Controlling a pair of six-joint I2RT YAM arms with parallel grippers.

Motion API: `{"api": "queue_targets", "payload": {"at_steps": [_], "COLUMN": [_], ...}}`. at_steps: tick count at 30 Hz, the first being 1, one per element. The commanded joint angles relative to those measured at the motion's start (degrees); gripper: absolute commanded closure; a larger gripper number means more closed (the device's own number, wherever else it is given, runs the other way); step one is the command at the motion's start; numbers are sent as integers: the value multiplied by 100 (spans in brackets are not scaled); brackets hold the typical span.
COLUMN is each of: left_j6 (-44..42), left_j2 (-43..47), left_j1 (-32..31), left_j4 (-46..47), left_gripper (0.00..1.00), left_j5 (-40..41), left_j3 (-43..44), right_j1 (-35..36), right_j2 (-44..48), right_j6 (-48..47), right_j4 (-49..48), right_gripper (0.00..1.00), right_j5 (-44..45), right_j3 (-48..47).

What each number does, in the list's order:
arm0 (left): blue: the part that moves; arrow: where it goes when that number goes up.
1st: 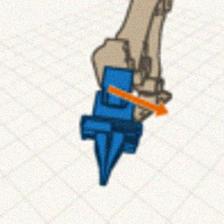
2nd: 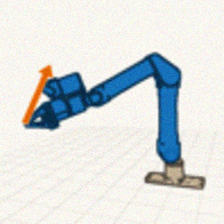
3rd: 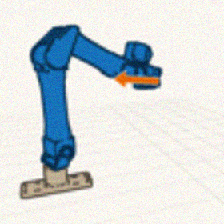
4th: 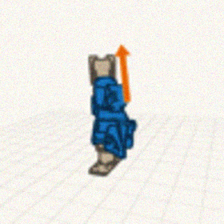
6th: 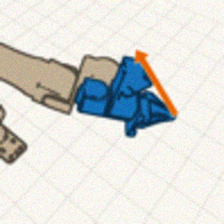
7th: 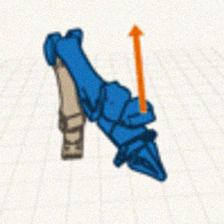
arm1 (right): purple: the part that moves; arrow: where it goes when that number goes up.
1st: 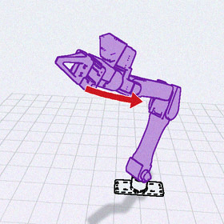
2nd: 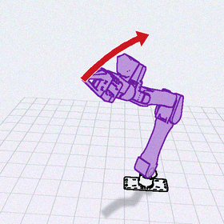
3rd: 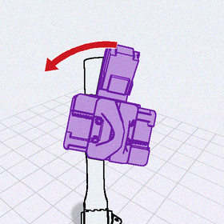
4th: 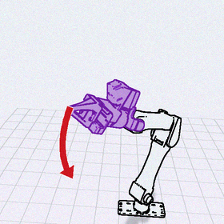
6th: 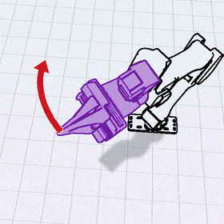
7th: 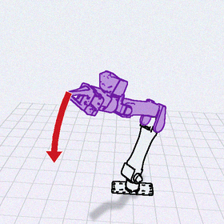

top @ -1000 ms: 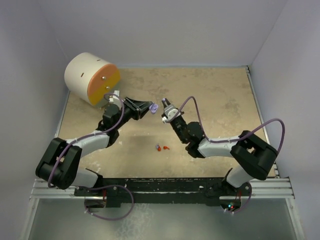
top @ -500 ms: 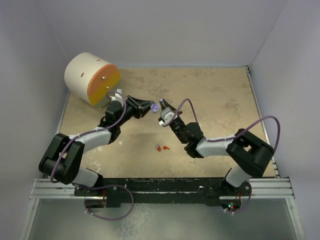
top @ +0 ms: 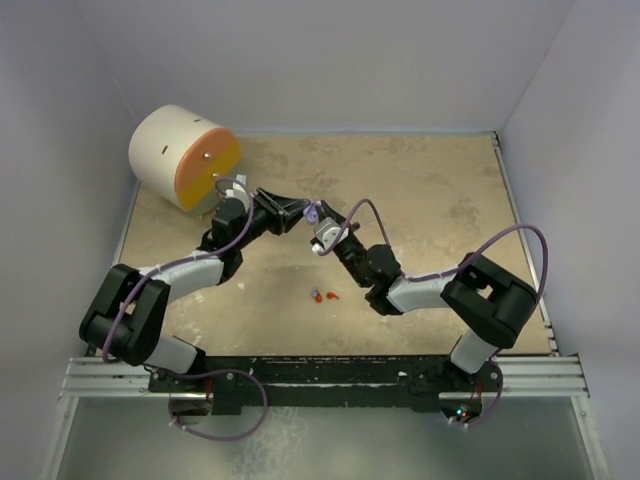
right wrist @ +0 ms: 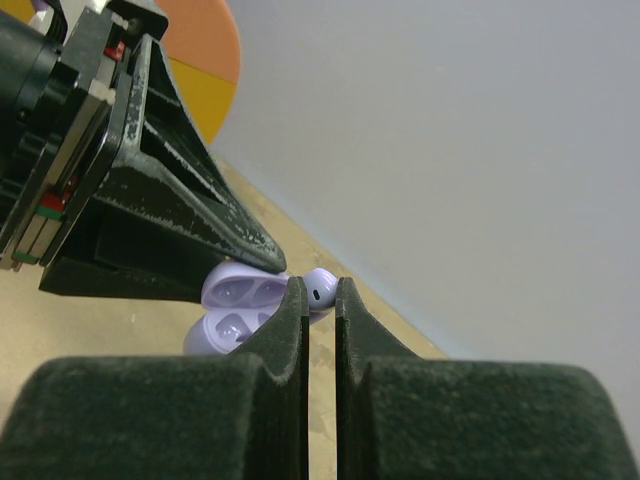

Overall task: Insert the wireless bluetooth earbuds into the charging case
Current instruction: Place the earbud in the charging case.

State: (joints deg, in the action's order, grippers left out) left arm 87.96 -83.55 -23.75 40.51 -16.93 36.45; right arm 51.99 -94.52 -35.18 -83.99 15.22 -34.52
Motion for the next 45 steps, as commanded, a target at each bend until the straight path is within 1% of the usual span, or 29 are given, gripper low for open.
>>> {"api": "queue_targets", "payload": {"at_steps": [1, 19, 31, 45], "left_j6": [26, 99, 113, 146], "left_j2": [-54, -85, -57, 49], "left_j1": [23, 28, 22, 26], "left_j4": [141, 269, 291, 359], "left_gripper": [100, 100, 100, 100], "left_j5": [-158, -219, -194, 71], "left_j3": [240, 302, 302, 337], "right_j1": [-13, -13, -13, -4], "right_j2": [-12, -204, -146, -41], "right_j6": [-96, -49, 7, 209], "right_j4": [-457, -439, -458, -396], "right_gripper": [100, 100, 100, 100], "right_j5": [-107, -160, -52, 145], "right_j3": [-232, -205, -25, 86]}}
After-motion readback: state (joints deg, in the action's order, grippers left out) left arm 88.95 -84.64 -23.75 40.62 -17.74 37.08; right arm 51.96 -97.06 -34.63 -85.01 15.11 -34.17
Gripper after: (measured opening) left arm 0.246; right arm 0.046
